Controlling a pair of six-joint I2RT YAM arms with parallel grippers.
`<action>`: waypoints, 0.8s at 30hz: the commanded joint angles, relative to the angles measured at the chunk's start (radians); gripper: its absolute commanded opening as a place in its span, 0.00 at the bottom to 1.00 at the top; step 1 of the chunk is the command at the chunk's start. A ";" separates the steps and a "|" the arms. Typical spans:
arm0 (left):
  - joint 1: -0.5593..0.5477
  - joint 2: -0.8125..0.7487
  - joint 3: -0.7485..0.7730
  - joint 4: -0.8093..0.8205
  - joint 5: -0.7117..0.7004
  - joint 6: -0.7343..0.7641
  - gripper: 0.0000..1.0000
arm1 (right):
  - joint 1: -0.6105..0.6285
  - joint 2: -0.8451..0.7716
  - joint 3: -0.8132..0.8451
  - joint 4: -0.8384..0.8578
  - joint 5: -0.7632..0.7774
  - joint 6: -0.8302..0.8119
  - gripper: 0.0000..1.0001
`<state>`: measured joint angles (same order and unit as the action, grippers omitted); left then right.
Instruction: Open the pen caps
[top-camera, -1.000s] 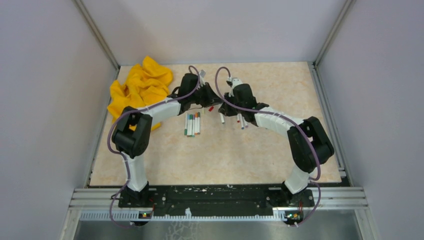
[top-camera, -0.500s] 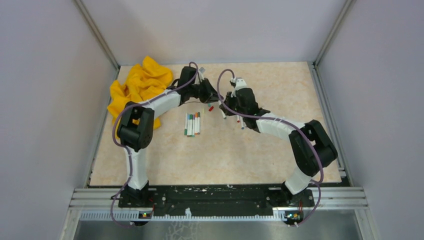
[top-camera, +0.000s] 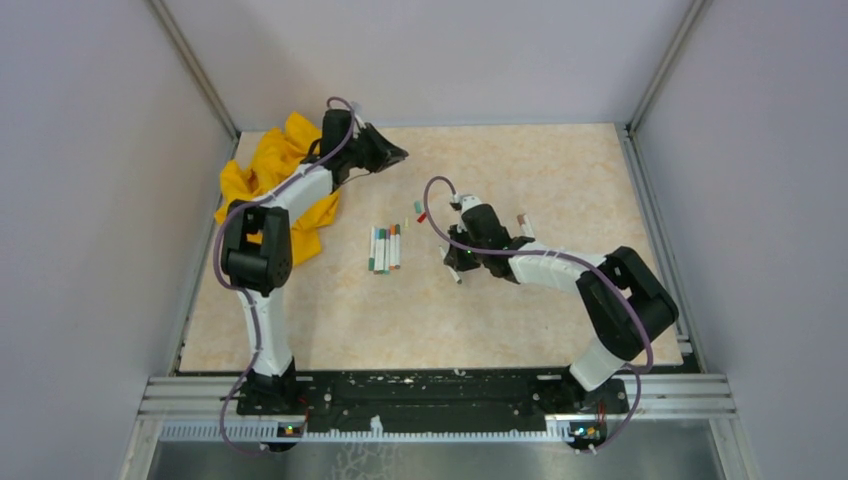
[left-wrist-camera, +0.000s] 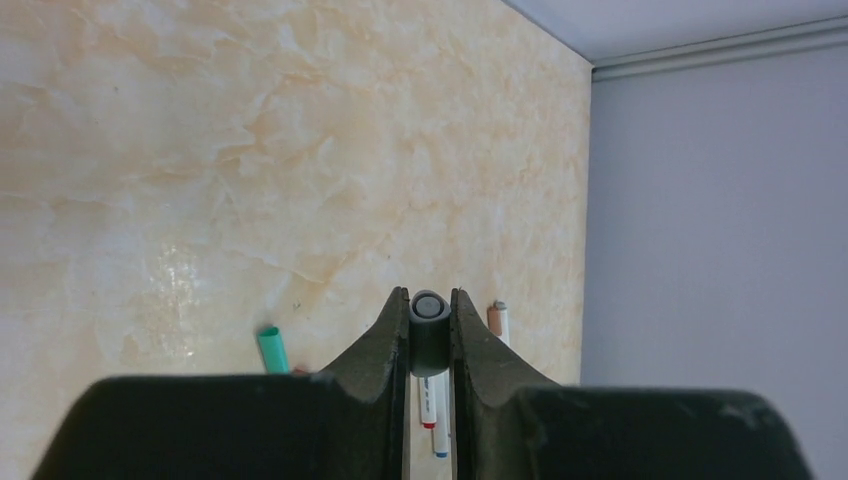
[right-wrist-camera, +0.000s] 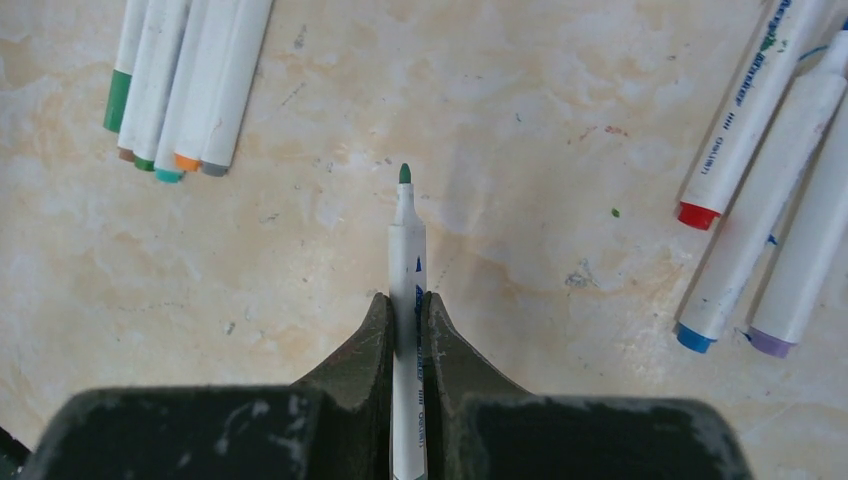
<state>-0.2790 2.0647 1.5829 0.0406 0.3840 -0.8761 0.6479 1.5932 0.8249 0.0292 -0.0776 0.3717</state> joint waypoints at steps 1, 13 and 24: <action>-0.041 0.003 0.071 -0.105 -0.050 0.080 0.00 | 0.009 -0.068 0.047 -0.026 0.068 0.005 0.00; -0.132 -0.038 -0.094 -0.276 -0.363 0.306 0.11 | -0.032 -0.017 0.200 -0.190 0.270 -0.025 0.00; -0.174 0.008 -0.105 -0.256 -0.424 0.319 0.26 | -0.058 0.101 0.261 -0.175 0.303 -0.032 0.00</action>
<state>-0.4438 2.0609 1.4593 -0.2283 0.0063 -0.5789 0.5938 1.6596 1.0195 -0.1658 0.1936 0.3584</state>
